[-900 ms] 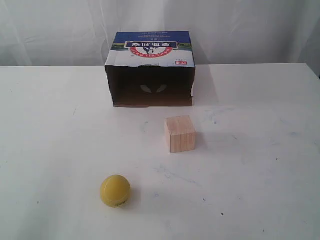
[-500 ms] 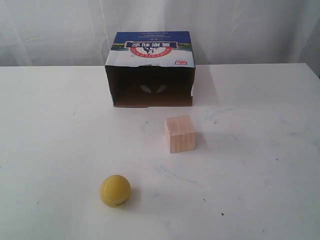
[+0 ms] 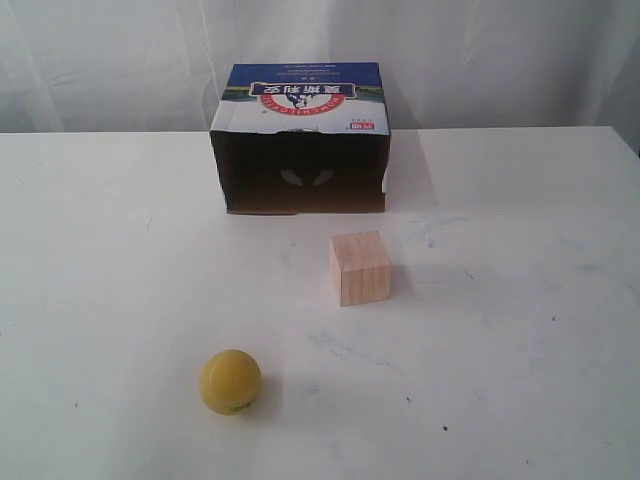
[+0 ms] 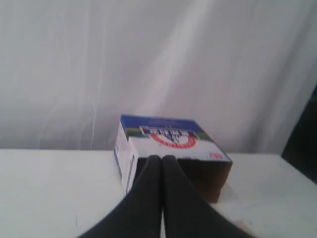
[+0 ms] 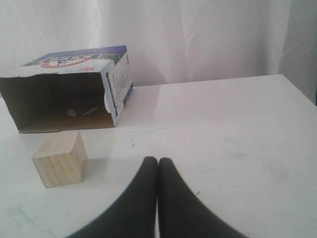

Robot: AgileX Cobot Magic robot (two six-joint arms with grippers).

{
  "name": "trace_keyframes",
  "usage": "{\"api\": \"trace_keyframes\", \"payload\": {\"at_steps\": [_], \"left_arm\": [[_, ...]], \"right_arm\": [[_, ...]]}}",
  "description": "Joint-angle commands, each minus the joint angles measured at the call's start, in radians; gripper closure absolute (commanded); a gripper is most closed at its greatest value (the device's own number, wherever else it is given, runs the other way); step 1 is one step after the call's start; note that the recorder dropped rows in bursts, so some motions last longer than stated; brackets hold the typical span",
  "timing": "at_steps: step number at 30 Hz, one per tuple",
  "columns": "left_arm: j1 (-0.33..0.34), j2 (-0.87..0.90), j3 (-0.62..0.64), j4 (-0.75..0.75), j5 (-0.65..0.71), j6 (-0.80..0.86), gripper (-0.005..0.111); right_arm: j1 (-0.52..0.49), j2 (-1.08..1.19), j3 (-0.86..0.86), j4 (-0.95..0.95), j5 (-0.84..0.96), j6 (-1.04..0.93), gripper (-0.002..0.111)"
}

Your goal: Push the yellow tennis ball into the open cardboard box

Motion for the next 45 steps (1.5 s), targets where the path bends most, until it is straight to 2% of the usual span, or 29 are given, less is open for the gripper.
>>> {"api": "trace_keyframes", "payload": {"at_steps": [1,6,11,16,22,24,31,36,39,45], "left_arm": [[-0.002,0.203,-0.085,0.070,-0.133,-0.017,0.107],[-0.002,0.354,-0.179,0.070,-0.205,0.073,0.107],[-0.012,0.481,-0.268,0.070,-0.207,0.102,0.107],[-0.071,0.586,-0.316,0.070,-0.174,0.153,0.107],[-0.143,0.666,-0.329,0.070,-0.228,0.200,0.107],[-0.180,0.674,-0.329,0.070,-0.226,0.200,0.107],[-0.444,0.688,-0.329,0.070,-0.101,0.225,0.107],[-0.563,0.731,-0.329,0.070,0.009,0.247,0.107],[-0.603,0.745,-0.329,0.070,0.058,0.246,0.107],[-0.603,0.749,-0.329,0.070,0.082,0.199,0.107]], "right_arm": [[-0.001,-0.007,0.004,-0.002,-0.007,-0.001,0.108],[-0.001,-0.007,0.004,-0.002,-0.007,-0.001,0.108],[-0.001,-0.007,0.004,-0.002,-0.007,-0.001,0.108],[-0.001,-0.007,0.004,-0.002,-0.007,-0.001,0.108],[-0.001,-0.007,0.004,-0.002,-0.007,-0.001,0.108],[-0.001,-0.007,0.004,-0.002,-0.007,-0.001,0.108],[-0.001,-0.007,0.004,-0.002,-0.007,-0.001,0.108],[-0.001,-0.007,0.004,-0.002,-0.007,-0.001,0.108],[-0.001,-0.007,0.004,-0.002,-0.007,-0.004,0.108],[-0.001,-0.007,0.004,-0.002,-0.007,-0.004,0.108]]}}
